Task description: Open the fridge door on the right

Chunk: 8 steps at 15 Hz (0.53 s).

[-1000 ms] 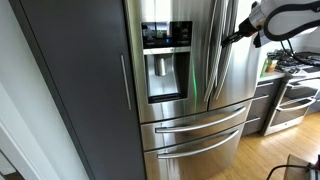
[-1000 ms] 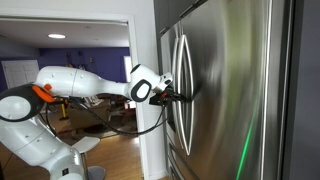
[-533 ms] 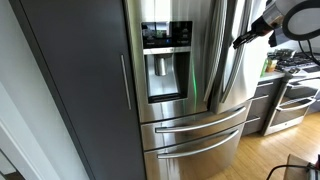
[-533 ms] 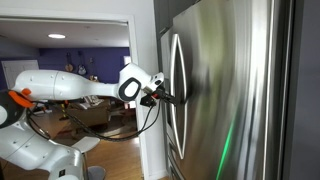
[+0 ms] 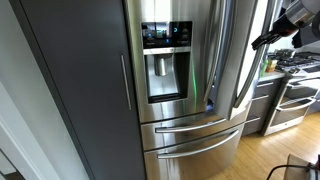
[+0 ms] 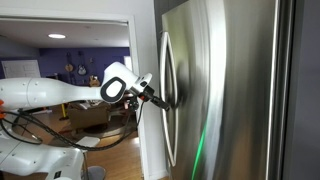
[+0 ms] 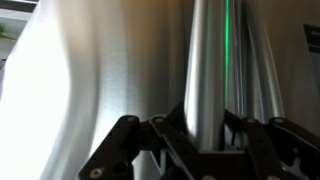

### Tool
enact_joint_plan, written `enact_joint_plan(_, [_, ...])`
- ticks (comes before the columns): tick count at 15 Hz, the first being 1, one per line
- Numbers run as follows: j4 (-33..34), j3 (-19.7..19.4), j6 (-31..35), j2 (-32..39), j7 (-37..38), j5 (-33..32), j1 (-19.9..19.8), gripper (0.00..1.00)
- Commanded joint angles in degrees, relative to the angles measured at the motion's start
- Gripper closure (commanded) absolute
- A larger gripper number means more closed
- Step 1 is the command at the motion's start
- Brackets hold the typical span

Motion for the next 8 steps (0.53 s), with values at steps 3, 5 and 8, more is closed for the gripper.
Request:
enact_joint_plan(3, [0.0,1.8,-10.7,-5.4,0.6,-9.3,-7.6,0.23])
enact_joint_plan(5, [0.3,2.2,-14.3,-7.2,1.3,-12.5,-8.9,0.09])
enact_joint_plan(8, [0.1,2.6,-19.2,-9.3,2.2,-17.8,-10.4,0.0])
